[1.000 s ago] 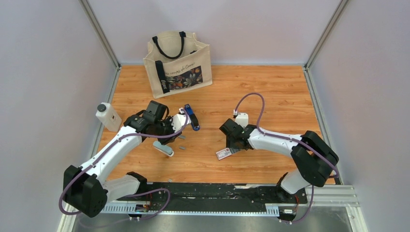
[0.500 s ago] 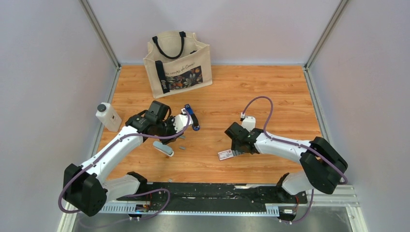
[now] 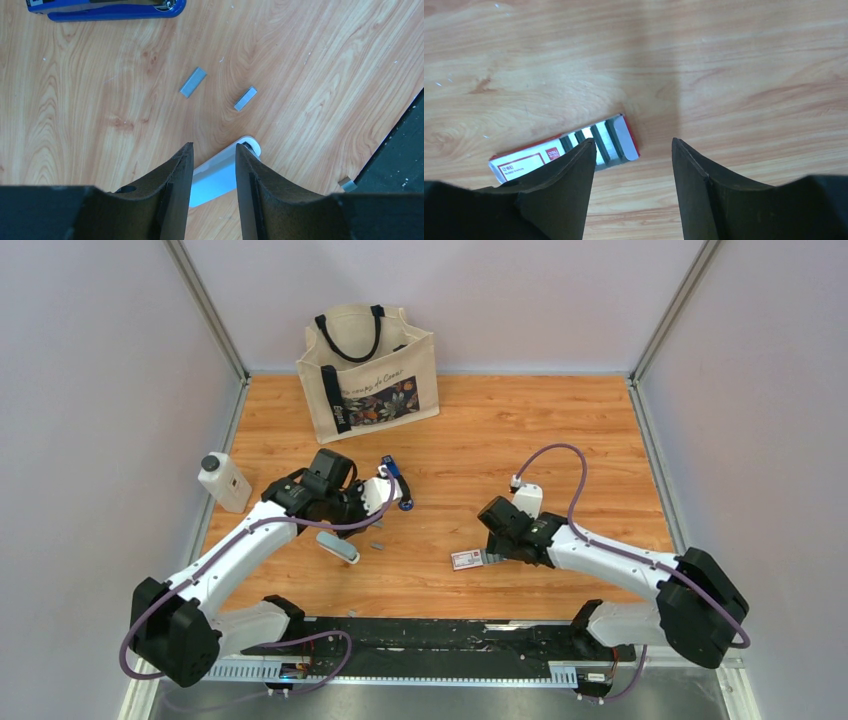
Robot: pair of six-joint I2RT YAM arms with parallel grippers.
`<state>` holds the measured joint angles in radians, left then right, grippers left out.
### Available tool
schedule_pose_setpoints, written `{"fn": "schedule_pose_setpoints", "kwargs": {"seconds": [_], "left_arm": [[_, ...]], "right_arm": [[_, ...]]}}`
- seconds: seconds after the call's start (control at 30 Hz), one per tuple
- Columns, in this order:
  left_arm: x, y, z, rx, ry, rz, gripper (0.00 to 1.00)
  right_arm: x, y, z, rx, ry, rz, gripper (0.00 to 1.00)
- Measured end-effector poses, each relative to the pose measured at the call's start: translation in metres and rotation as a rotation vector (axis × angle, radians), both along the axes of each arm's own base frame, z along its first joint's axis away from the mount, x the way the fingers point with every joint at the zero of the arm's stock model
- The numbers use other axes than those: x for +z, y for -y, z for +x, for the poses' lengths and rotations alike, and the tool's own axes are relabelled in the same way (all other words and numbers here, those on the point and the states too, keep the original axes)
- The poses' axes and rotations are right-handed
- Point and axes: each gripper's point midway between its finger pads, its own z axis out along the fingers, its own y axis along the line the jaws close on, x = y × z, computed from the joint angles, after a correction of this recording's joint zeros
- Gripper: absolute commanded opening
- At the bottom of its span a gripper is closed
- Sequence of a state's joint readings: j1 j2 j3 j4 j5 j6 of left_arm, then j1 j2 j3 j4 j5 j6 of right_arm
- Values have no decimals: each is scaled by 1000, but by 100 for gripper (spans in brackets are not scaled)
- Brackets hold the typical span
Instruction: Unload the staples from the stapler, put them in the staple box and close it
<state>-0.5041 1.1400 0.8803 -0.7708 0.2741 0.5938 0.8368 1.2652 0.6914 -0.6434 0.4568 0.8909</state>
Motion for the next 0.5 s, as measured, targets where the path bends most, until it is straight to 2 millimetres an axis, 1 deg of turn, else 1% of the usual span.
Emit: {"fn": "schedule_pose_setpoints", "kwargs": {"seconds": [0.1,0.2,0.27,0.37,0.5], "left_arm": [[0,2,3,-4,13,-2,45],[-6,9,8,-39,12,27,44],[-15,16,15,-78,9,62,44],[-34,24,25,-145,-2,135,43],[-60,25,29,-235,-35,223,43]], "right_arm": [[-4,5,-8,7,-12,6,61],[-1,6,-9,13,0,15,61],[3,5,-8,20,13,25,61],[11,2,-5,34,41,45,63],[34,-5,2,59,144,136,67]]}}
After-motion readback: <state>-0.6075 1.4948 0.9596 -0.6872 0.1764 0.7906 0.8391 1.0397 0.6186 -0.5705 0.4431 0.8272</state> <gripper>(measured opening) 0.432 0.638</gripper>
